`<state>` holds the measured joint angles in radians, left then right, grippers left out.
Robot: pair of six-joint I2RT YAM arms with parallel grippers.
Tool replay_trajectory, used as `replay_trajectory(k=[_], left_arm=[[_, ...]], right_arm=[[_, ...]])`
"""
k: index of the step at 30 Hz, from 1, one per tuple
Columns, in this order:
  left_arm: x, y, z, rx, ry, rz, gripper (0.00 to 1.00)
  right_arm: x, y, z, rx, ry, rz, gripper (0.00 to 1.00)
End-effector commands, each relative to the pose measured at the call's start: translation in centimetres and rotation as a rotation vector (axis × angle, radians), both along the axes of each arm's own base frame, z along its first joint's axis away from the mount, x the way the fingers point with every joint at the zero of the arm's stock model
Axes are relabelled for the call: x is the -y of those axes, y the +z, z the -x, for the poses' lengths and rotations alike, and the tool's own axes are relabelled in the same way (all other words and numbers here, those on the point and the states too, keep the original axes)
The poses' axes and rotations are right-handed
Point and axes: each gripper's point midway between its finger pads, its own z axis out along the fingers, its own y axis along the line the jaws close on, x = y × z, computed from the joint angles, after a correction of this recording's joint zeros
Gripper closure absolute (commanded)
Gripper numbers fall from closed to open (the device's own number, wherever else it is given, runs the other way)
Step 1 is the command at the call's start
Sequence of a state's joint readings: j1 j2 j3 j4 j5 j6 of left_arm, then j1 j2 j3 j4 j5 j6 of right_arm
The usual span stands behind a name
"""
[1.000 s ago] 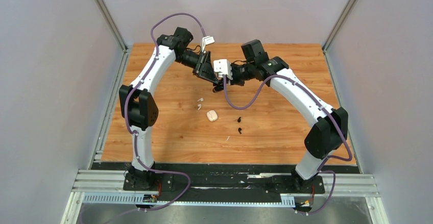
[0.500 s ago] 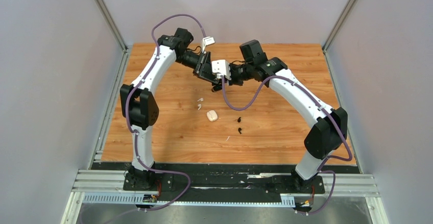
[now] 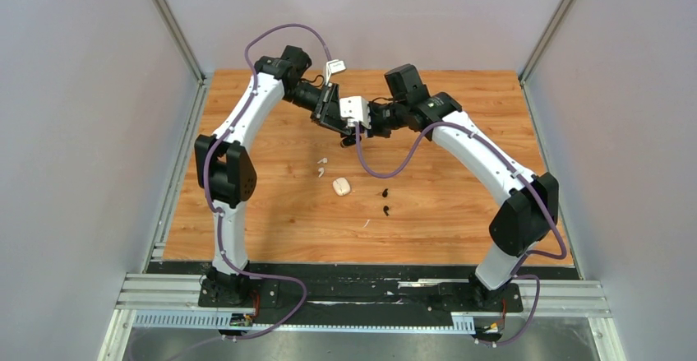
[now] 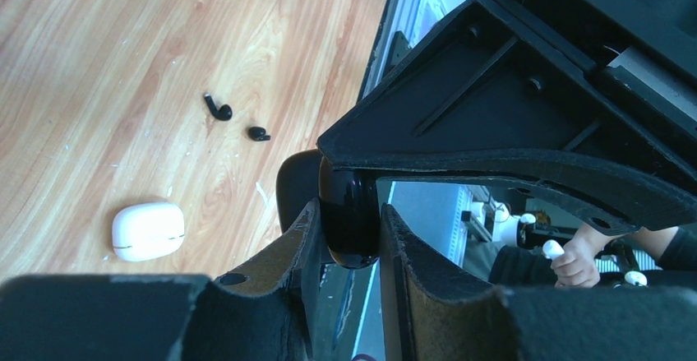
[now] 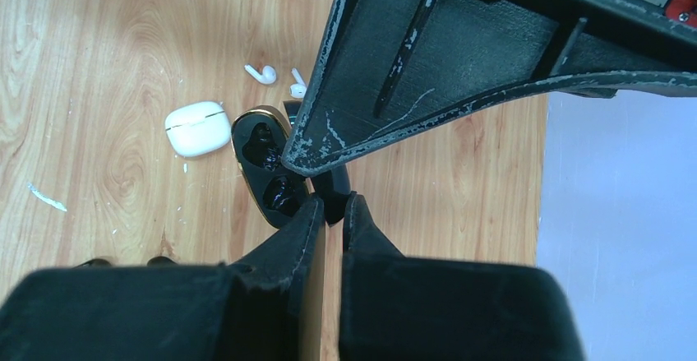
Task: Insert the wireless bluetooth earbuds into the charging case
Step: Adjust the charging case, then adjust the earbud at the center of the board.
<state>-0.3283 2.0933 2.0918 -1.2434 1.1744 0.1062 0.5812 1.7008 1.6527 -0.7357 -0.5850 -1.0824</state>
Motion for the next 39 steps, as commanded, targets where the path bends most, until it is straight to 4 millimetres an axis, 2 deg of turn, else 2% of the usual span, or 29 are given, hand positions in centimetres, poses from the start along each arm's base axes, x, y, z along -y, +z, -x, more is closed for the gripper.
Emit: replay_trajectory(k=[1,3,4,6,8,11,14,17,20,26,30,32,36,39], left_arm=[[0.5,1.2,-0.3,0.021,-0.019,0.05,0.78],[0.5,1.3,-0.2,0.027,-0.023,0.056,0.86],[0.5,1.3,-0.2,0.029,-0.025,0.058,0.93],[0.5,1.3,-0.2,0.037,-0.027,0.059,1.0],[0.4,1.4,-0.3,0.055,-0.03,0.061,1.0],[0.3,1.5,-0.3,0.086,-0.03,0.061,1.0],[0.2,1.6,-0.4,0.103,-0.028,0.064,1.0],[0.2,1.4,-0.6,0.109,-0.018,0.063,1.0],[0.0,1.1,-0.6,0.123,-0.012,0.053,1.0],[-1.0,0.9,-0.3,0.136,0.008,0.033,1.0],[-1.9,1.5,0.2,0.13,0.036,0.026,1.0],[-2.4,1.6,0.2,0.133,0.055,0.023,1.0],[-3.3,1.5,0.4,0.123,0.097,0.009,1.0],[-3.6,1.3,0.8,0.124,0.103,0.001,1.0]], right_arm=[[-1.7,2.1,-0.6,0.061,0.032,-0.053,1.0],[-1.7,2.0,-0.7,0.06,0.028,-0.052,1.0],[-1.7,2.0,-0.8,0.056,0.022,-0.052,0.99],[-1.6,2.1,-0.8,0.045,0.002,-0.054,0.87],[-1.4,3.0,-0.9,0.014,-0.036,-0.081,0.74],[-0.5,5.7,-0.1,-0.049,-0.042,-0.144,0.59],[1.2,8.1,0.8,-0.124,-0.062,-0.207,0.53],[2.6,8.5,2.3,-0.188,-0.079,-0.231,0.51],[4.0,6.6,3.8,-0.293,-0.098,-0.245,0.53],[6.6,-0.5,6.2,-0.454,-0.105,-0.2,0.57],[7.5,-5.7,6.5,-0.486,-0.106,-0.113,0.59],[7.7,-8.2,6.2,-0.559,-0.158,-0.083,0.61],[8.0,-11.6,6.9,-0.603,-0.157,-0.04,0.63],[8.4,-12.8,6.7,-0.544,-0.102,0.009,0.66]])
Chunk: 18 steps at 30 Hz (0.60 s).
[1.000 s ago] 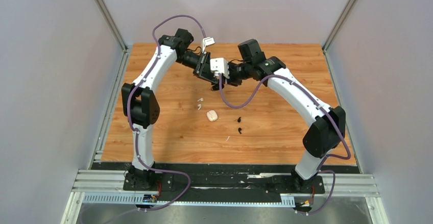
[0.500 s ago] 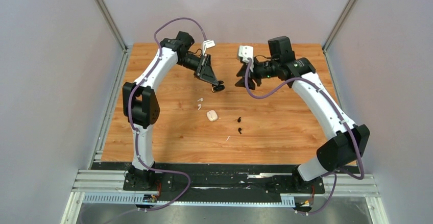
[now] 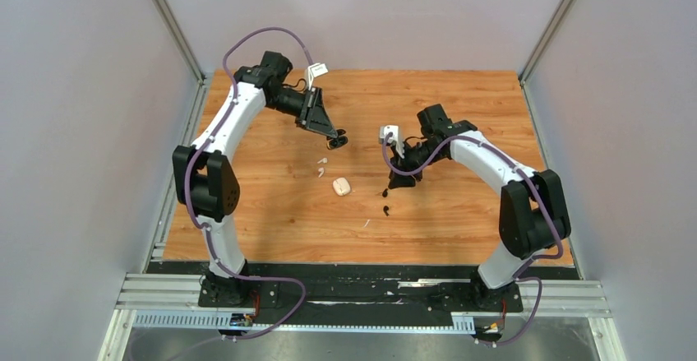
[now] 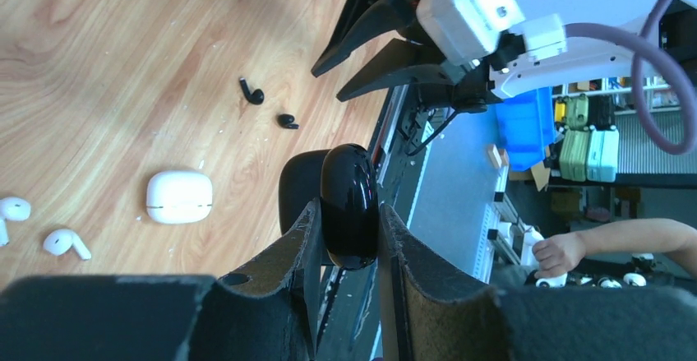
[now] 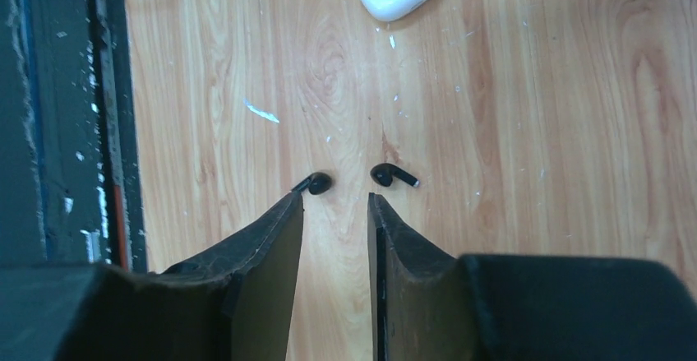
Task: Insert the wireless bluetooth earbuds into the charging case
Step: Adjust the earbud at the center of the board.
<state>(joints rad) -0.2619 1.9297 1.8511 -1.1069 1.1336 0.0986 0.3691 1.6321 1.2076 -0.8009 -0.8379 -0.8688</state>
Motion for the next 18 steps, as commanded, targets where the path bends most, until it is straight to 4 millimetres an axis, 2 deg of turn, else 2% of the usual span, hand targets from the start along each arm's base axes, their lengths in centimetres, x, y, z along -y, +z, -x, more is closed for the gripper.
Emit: replay_trajectory(k=[1,7,14,18], left_arm=[[-0.5,1.9,0.4,0.066,0.02,0.018,1.0],[-0.7,1.7,0.9,0.067,0.027,0.01,1.0],[-1.2,1.5,1.4,0.063,0.039,-0.004,1.0],[-1.6,1.2,1.5,0.049,0.05,-0.009,1.0]], right_arm=[[-0.2,-0.7,-1.2,0.133,0.112,0.008,0.68],[-0.2,-3.3,-2.7,0.174,0.199,0.084,0.73],[-1.0,-5.6,0.3,0.167,0.338,0.109,0.71],[-0.8,-5.8,0.1,0.195,0.339,0.115,0.69]])
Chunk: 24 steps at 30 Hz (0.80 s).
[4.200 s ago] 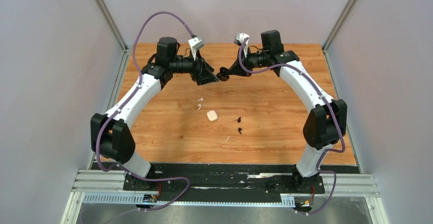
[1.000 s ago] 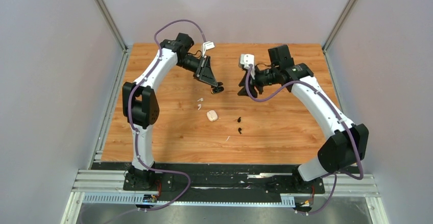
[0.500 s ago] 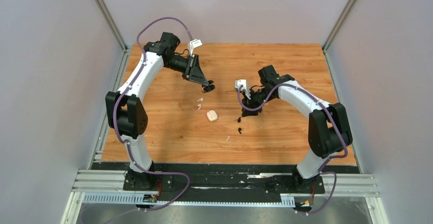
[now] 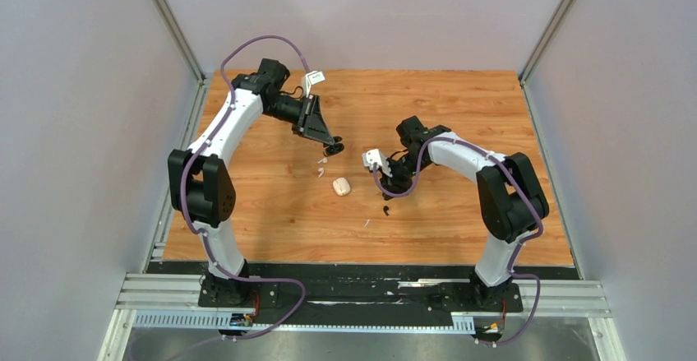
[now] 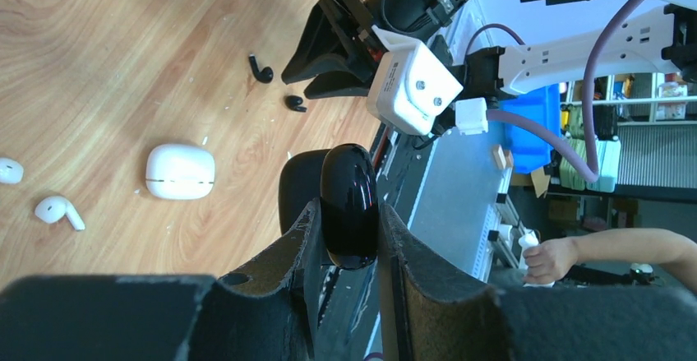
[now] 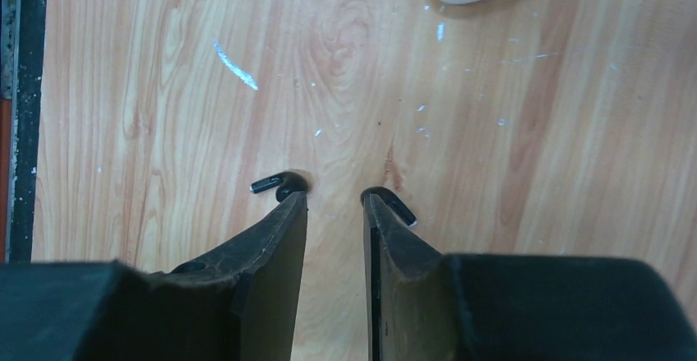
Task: Insert the wireless bluetooth earbuds into the charging case
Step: Adjust the earbud at the center of the board.
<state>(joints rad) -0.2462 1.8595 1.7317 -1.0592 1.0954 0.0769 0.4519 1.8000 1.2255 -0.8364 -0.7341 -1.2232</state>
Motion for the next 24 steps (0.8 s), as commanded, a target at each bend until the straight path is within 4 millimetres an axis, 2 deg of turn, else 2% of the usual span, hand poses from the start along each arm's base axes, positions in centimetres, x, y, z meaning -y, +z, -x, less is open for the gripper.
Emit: replay_trajectory(k=[1,8,13,18,24], left_arm=[[-0.5,2.2,0.6,0.059,0.012,0.024,1.0],[-0.8,2.0,0.7,0.069,0.02,0.009,1.0],[-1.0,2.1,1.0,0.082,0.02,0.001,1.0],[-1.3,2.1,1.4,0.094,0.018,-0.008,1.0],[-1.3,2.1,1.1,0.098,0.023,-0.008,1.0]], right_arm=[[0.0,0.5,-0.2,0.068,0.056,-0.015,0.69],[-0.4,0.2,-3.7,0.116,0.053,0.0,0.7],[-1.1,-0.2,-4.8,0.118,0.065,-0.007,0.7],[-0.9,-1.4,-4.7,0.108,0.084,0.01,0.69],[0.0,-2.2,-3.1,0.098,0.112,0.023,0.68]])
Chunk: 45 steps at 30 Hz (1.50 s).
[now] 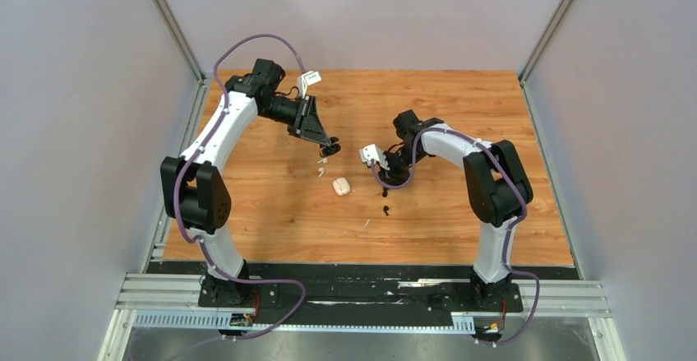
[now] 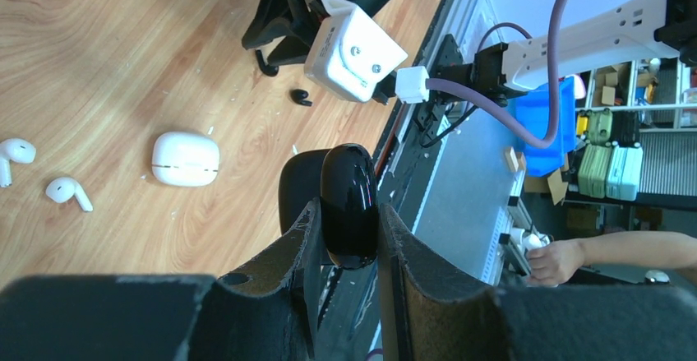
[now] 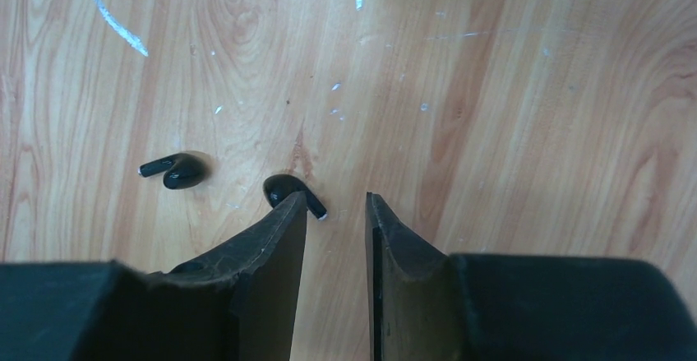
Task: Insert the wireless bluetooth earbuds into the charging case
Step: Adjust the earbud at the center of the board.
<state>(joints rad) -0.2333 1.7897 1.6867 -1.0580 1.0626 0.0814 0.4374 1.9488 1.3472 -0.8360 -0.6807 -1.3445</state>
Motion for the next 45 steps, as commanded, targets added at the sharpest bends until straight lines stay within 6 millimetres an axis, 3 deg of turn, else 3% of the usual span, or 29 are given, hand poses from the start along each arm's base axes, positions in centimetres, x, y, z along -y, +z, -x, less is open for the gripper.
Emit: replay_trajectory(k=[1,24,36,45], left_arm=[[-0.3,1.3,0.1,0.062,-0.002,0.013,1.0],[-0.1,0.6,-0.5,0.036,0.001,0.013,1.0],[-0.1,0.6,-0.4,0.03,0.001,0.016,1.0],[-0.1,0.6,-0.4,0.035,0.0,0.017,1.0]], right_arm=[[0.3,0.2,0.9,0.024,0.052,-0.016,0.68],[1.8,0.7,5.1,-0.039,0.026,-0.009,0.67],[1.5,0.7,7.7,-0.119,-0.012,-0.025,0.67],[0.6,0.8,7.7,-0.137,-0.069,-0.031,0.67]])
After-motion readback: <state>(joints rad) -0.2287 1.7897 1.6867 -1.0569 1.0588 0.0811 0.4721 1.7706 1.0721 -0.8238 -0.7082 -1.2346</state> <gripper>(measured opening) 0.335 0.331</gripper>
